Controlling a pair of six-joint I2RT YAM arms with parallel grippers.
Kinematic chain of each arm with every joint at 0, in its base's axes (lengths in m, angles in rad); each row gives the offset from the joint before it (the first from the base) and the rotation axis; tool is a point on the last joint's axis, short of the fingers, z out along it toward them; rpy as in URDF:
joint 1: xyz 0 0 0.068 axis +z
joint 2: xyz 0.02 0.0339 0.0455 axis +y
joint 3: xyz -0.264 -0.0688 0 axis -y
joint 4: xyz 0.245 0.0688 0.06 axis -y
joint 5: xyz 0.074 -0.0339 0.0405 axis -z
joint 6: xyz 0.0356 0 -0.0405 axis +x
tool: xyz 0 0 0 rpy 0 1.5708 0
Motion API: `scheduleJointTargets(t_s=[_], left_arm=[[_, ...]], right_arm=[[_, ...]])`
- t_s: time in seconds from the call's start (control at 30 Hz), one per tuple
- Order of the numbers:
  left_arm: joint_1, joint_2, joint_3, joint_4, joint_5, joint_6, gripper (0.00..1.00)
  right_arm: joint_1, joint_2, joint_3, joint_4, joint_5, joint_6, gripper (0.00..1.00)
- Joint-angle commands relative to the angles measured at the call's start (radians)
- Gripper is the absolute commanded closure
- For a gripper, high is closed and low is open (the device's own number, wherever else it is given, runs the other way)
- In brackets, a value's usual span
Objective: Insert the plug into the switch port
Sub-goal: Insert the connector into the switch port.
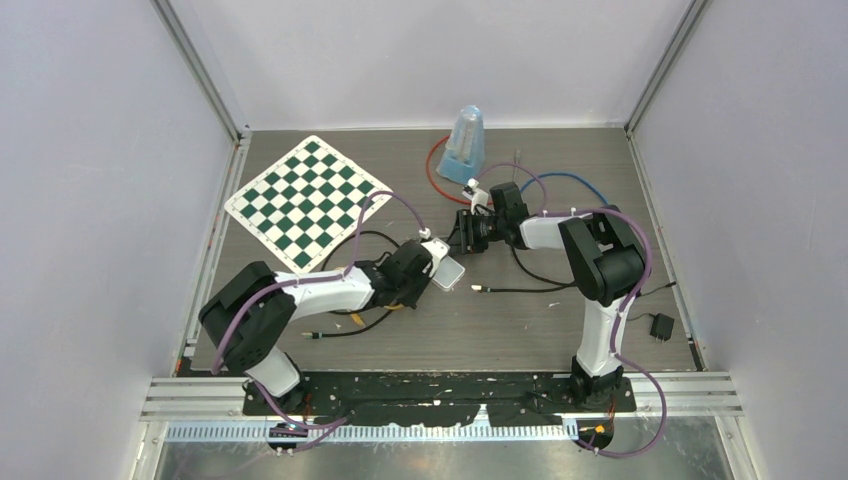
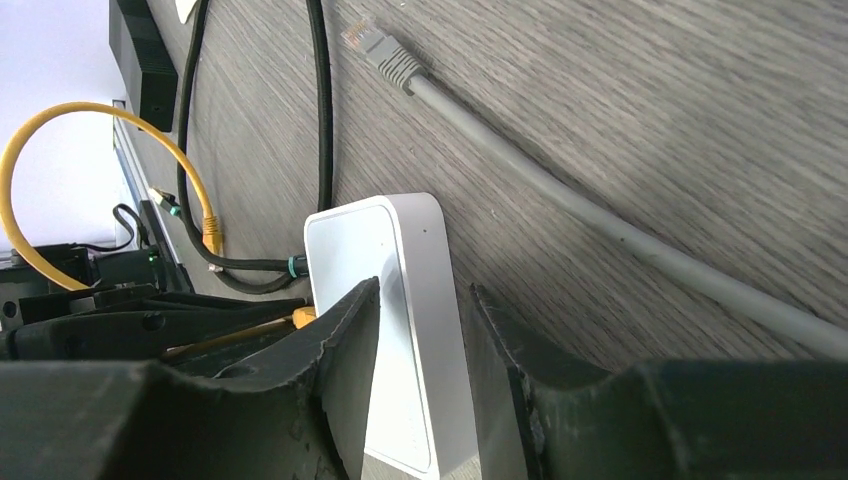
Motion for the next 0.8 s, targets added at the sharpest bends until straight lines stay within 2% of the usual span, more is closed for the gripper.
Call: scheduleJointTargets(t_s=[0.0, 0.2, 0.33, 0.77], left_arm=[[-0.004, 0.009, 0.069, -0.106, -0.003, -0.026, 1.00], [-0.004, 0.026, 0.119, -0.180, 0.004, -0.038, 1.00], [-0.004, 0.021, 0.101, -0.128, 0.032, -0.030, 1.00], [-0.004, 0.071, 0.142, -0.168, 0.018, -0.048, 1.00]], right_arm=[[0.005, -0.005, 0.011, 0.013, -0.017, -0.025, 0.56], [0.007, 0.000, 0.009, 0.011, -0.028, -0.022, 0.57], [0.007, 0.002, -0.002, 0.027, -0.035, -0.016, 0.57], [0.012, 0.009, -0.013, 0.052, -0.065, 0.000, 0.57]])
